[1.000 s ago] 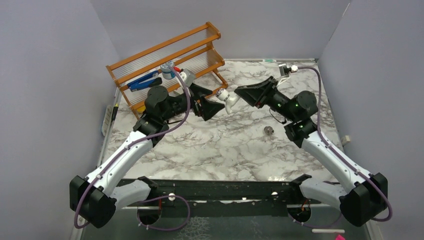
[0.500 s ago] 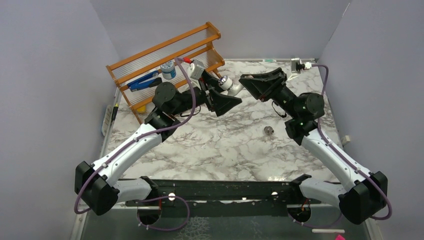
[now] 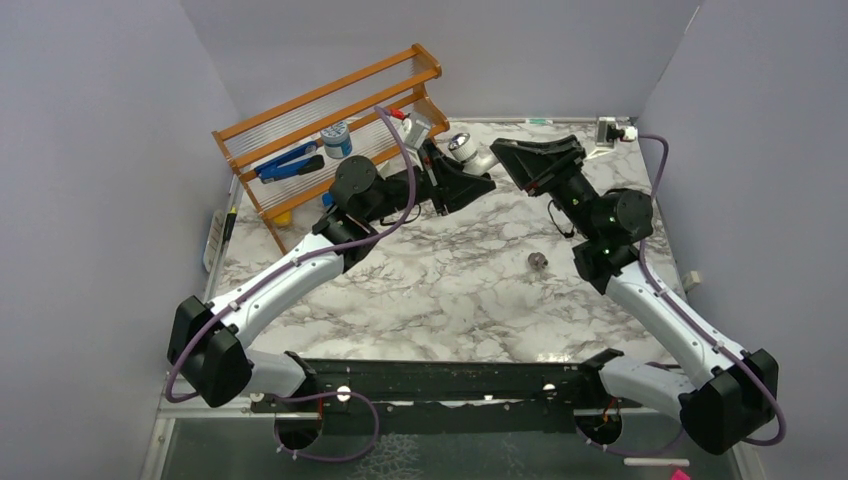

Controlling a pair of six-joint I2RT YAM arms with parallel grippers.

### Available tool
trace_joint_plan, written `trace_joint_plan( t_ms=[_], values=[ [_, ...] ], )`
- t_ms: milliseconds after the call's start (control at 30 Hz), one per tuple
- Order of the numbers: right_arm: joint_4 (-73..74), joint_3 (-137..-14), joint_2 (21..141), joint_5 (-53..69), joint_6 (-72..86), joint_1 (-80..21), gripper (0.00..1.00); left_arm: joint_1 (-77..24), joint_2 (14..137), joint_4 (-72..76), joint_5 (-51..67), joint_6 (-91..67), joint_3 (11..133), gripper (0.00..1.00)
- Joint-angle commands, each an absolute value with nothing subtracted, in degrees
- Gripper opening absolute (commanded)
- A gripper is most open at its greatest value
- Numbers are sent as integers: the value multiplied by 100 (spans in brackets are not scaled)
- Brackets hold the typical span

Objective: Install the water faucets

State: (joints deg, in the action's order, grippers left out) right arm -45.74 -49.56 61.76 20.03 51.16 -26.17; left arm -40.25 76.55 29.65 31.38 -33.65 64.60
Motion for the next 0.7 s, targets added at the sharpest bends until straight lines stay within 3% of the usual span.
trace_joint_plan(
  t_ms=[0,133,300,367,467,667],
  values=[
    [-4577,-4921,5929,1781,5177,-2654,6,-4043,7643,3301,2994,-3408,6649,14],
    [-4402,-4858,5886,1844,5080,-2659,7,-4043,7611,3313,3105,-3281,6654,1],
    [-4144,-4897,5923,2264,4775,-2655,10,-4035,7483,3303,3309,-2966,6605,0],
    [-3883,-4977,5886,2424,4657,-2654,24,-3998,7429,3252,3487,-2804,6600,0],
    [-3400,-5104,5727,2565,4308,-2655,56,-3910,7434,3109,3985,-2571,6679,0],
    [-2020,-5383,5123,2205,3304,-2655,84,-3789,7412,2176,4608,-1909,6923,0]
  ],
)
